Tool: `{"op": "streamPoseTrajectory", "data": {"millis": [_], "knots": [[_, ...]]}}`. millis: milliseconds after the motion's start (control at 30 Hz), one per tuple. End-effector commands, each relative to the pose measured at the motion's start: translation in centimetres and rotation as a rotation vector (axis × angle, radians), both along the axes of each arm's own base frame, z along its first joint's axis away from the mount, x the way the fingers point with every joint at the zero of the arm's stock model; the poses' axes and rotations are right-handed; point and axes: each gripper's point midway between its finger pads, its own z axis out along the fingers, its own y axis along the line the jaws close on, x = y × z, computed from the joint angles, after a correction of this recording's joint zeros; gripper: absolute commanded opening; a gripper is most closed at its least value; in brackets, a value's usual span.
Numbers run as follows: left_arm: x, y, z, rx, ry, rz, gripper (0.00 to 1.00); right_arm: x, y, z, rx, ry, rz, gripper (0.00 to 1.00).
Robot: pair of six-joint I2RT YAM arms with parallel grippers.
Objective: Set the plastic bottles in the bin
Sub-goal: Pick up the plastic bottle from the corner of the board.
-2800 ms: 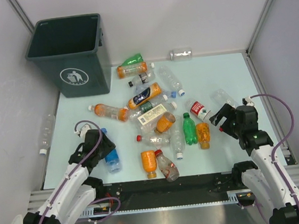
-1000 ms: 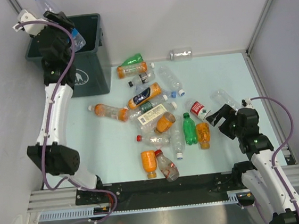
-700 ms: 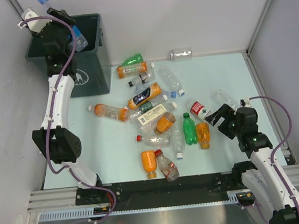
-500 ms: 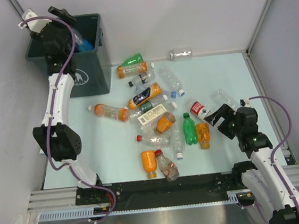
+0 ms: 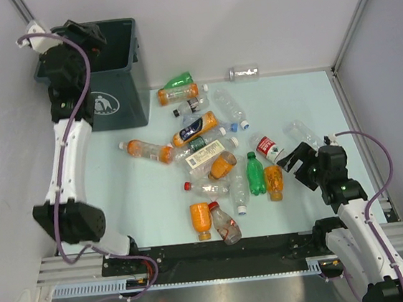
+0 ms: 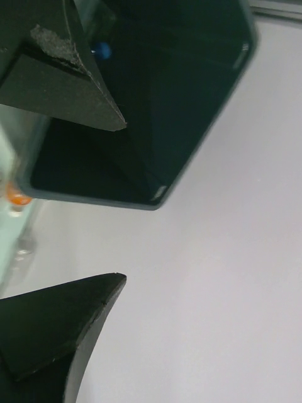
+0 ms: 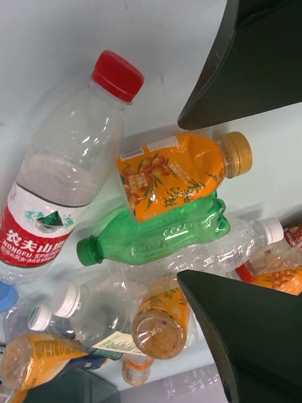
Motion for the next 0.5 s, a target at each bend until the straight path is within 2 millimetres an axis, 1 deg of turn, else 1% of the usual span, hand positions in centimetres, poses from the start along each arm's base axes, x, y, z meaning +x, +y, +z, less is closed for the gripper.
{"op": "streamPoseTrajectory", "data": {"millis": [0, 33, 67, 100, 133, 167, 200, 233, 267, 300, 333, 400, 467], "knots": [[-5.7, -2.7, -3.3, -0.063, 0.097, -0.153, 1.00, -0.2, -0.5, 0.2, -0.025, 0.011, -0.009, 1.00], [-7.8, -2.8, -3.0, -0.069, 0.087, -0.162, 1.00, -0.2, -0.4, 0.4, -0.024, 0.008, -0.006, 1.00], [-8.5, -3.0, -4.2, -0.079, 0.109, -0.173, 1.00, -0.3, -0.4, 0.4, -0.024, 0.011, -0.006, 1.00], [-9.0, -3.5, -7.6, -0.087, 0.174, -0.195, 1.00, -0.4, -0.4, 0.4, -0.024, 0.011, -0.002, 1.00], [-9.8, -3.7, -8.6, -0.089, 0.187, -0.206, 1.00, -0.4, -0.4, 0.5, -0.028, 0.006, -0.003, 1.00], [-11.2, -3.9, -8.5, -0.087, 0.174, -0.219, 1.00, -0.5, -0.5, 0.6, -0.032, 0.008, -0.002, 1.00], [-11.7, -4.4, -11.0, -0.085, 0.224, -0.247, 1.00, -0.5, -0.6, 0.7, -0.036, 0.004, -0.004, 1.00], [-12.3, -4.6, -11.9, -0.082, 0.243, -0.258, 1.00, -0.6, -0.6, 0.8, -0.040, 0.003, -0.003, 1.00], [-13.4, -4.8, -12.4, -0.076, 0.258, -0.270, 1.00, -0.6, -0.7, 0.8, -0.042, 0.000, -0.005, 1.00], [-13.9, -5.0, -14.4, -0.079, 0.306, -0.280, 1.00, -0.6, -0.7, 0.8, -0.043, 0.002, -0.009, 1.00], [-14.5, -5.4, -15.2, -0.085, 0.325, -0.303, 1.00, -0.7, -0.7, 0.8, -0.040, 0.003, -0.011, 1.00], [-16.0, -6.1, -17.9, -0.103, 0.391, -0.334, 0.97, -0.7, -0.6, 0.8, -0.036, 0.009, -0.005, 1.00], [-16.9, -6.9, -19.7, -0.129, 0.416, -0.360, 0.96, -0.8, -0.5, 0.7, -0.036, 0.012, -0.005, 1.00]]}}
